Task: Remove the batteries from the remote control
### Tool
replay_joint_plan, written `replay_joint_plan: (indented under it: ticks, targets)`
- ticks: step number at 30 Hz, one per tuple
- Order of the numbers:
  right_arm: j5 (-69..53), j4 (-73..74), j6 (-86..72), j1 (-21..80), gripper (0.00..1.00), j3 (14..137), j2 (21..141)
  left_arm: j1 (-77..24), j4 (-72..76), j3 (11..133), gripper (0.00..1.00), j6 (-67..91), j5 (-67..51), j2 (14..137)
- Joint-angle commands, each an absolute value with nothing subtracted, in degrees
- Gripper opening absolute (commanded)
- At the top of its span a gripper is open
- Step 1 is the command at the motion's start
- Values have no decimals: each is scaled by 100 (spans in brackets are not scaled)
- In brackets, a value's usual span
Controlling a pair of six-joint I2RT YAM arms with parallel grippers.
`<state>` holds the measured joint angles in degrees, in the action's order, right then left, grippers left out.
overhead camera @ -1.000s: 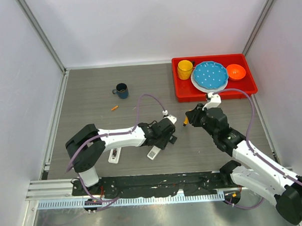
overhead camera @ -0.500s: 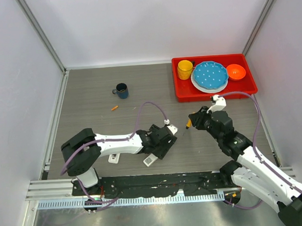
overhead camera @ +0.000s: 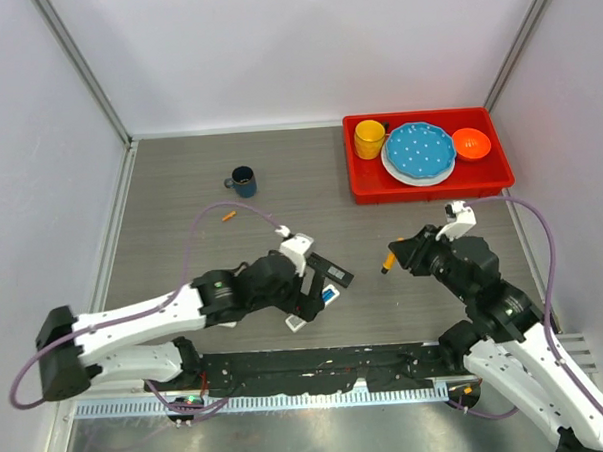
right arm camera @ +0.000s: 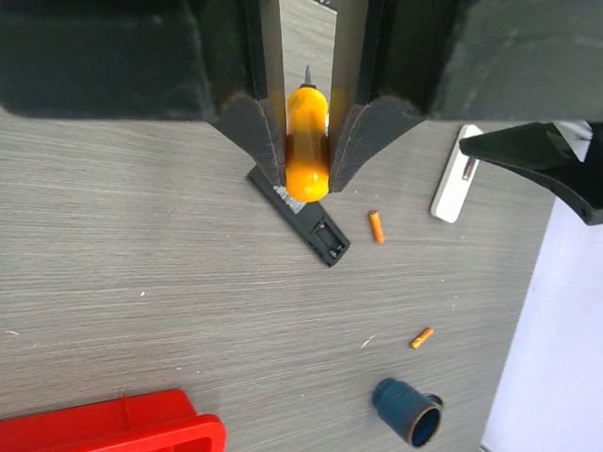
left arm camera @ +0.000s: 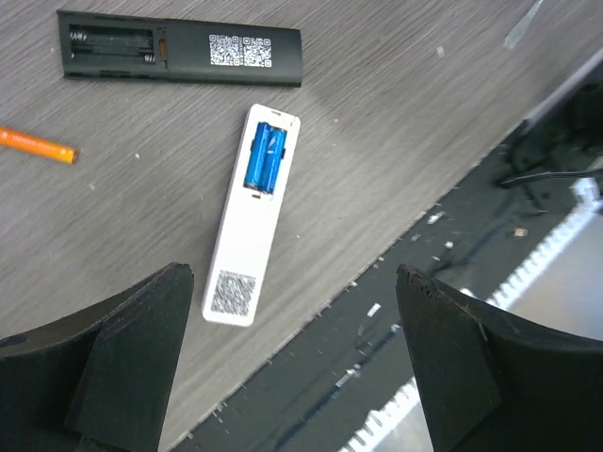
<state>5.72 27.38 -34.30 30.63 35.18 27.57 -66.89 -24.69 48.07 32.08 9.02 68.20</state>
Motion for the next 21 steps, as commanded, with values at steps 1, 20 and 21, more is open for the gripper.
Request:
replay_joint_plan:
  ticks: [1,20,21]
  targets:
    - [211,3426,-3665,3050,1,3814,2304,-6724,-2689,4334,93,4051,1002,5592]
    - [-184,3569,-4000,3050,1,3718,2204,-6732,-3271,3279,98,4746,1512,3830]
    - [-228,3351,-3982,3050,1,3726,2310,-6732,-3156,3278,99,4685,1529,3971]
